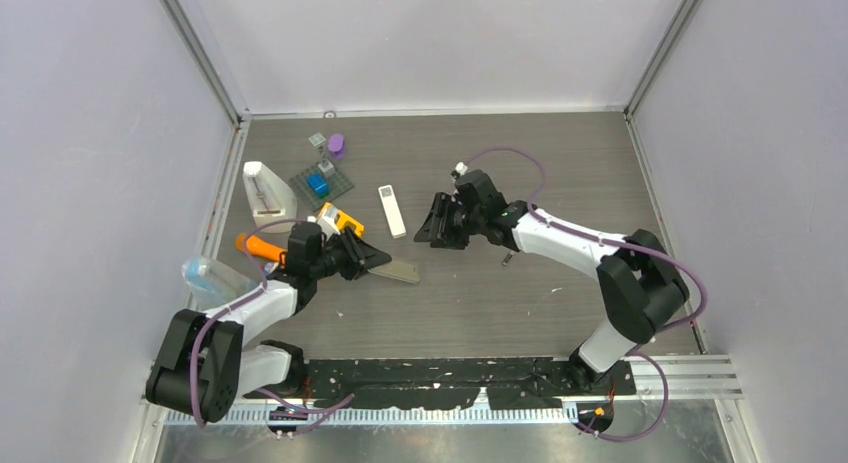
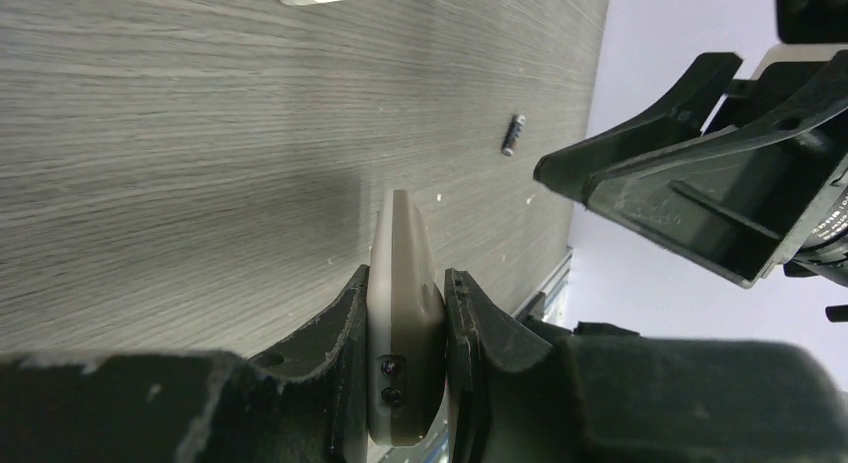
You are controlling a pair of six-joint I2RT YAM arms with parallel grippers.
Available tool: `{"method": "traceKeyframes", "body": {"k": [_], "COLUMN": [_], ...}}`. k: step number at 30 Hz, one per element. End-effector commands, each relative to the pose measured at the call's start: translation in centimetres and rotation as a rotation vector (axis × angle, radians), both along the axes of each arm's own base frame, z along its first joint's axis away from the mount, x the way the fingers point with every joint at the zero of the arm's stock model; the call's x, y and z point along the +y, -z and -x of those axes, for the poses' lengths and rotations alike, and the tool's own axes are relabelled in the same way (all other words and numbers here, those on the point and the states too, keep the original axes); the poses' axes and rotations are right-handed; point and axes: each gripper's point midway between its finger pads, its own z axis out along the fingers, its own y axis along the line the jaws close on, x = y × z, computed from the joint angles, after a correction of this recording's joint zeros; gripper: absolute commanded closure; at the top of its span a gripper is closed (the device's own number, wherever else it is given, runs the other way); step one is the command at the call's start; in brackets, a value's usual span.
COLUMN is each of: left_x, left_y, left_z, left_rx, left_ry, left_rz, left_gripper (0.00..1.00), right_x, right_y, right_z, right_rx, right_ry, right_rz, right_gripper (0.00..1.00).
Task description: Load the batteries into the remote control
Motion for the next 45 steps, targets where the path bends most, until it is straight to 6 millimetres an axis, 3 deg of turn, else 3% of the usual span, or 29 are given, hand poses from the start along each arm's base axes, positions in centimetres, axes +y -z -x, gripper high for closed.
{"method": "traceKeyframes", "body": {"k": [1,4,7,19,45], "left_x": [0.7,1.0,1.2,1.8,1.9], "left_y": [-0.1,1.2,2.1,5.1,6.6], "left_z": [-1.5,-1.3,-1.1,0.0,1.6], "left_rx": [-0.111,-0.082,-0.063,-0.004,0.052], "left_ry": [-0.048,-0.06,-0.059,-0.041,-0.034], "left_rz": [-0.044,-0.065,-0.084,-0.143,-0.125], "left_gripper": [1.0,1.0,1.0,1.0,1.0], "right_x": [2.5,3.3,4.0,3.8,3.5], "right_y": [-0.4,0.7,1.7,5.2,8.3], "right_z": [0.6,1.0,1.4,2.6,2.5], "right_rx": [0.039,0.065,0.083,0.132,0.159], "right_ry": [-0.029,-0.036,-0.047,-0.038,-0.038], "right_rz": [-0.093,-0.125,-0.139,-0.124,-0.101], "right_gripper": [0.5,0.61,0.65,0.62,0.61]}}
